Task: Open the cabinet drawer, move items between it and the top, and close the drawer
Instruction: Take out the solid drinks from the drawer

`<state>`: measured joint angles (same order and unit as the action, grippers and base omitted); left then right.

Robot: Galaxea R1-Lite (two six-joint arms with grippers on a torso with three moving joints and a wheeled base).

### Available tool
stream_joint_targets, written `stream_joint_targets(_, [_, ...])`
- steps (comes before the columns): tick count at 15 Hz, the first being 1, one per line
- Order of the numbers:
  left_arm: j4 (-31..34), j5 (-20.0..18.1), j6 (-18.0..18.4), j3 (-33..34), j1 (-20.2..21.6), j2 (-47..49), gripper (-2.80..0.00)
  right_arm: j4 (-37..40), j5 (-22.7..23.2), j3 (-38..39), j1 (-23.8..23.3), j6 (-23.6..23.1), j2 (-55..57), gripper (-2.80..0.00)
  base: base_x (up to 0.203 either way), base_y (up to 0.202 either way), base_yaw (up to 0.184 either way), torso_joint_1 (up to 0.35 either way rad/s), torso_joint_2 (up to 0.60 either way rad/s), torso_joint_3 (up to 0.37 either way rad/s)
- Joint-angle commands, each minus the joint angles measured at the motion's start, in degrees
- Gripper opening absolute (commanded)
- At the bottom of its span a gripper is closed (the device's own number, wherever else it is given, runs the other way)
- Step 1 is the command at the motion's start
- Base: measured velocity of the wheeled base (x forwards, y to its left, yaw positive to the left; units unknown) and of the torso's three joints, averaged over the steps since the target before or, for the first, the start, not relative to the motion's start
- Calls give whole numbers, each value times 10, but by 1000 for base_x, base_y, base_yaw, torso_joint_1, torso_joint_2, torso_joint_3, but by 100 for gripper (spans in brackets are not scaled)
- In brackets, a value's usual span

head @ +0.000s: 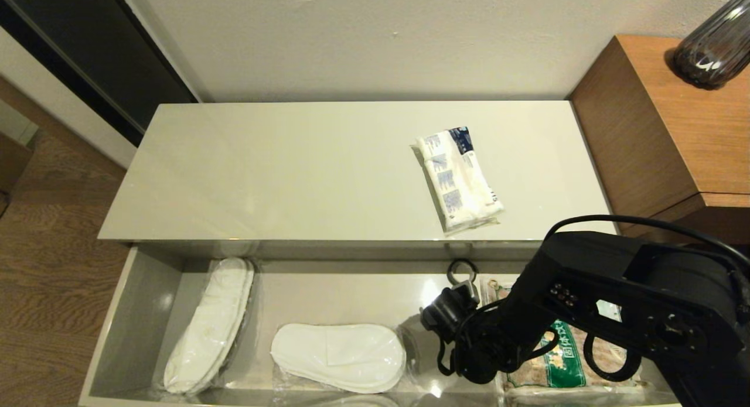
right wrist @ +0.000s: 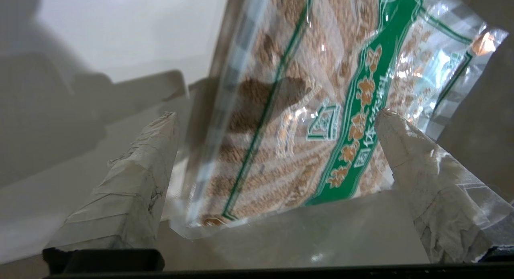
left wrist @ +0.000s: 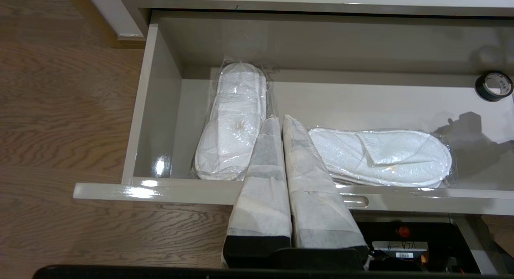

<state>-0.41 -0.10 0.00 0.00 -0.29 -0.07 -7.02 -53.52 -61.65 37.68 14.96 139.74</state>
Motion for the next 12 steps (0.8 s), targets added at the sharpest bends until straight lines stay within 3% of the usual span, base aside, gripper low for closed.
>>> stream_joint_targets(1, [0,0,0,0,-1,1,-280,11,-2,-17,-1,1,1,0,0,0,0,0,0,0])
stream_joint_targets(12, [0,0,0,0,0,1,-280,65,3,-89,-25,-1,32,0,0,0,0,0,0,0])
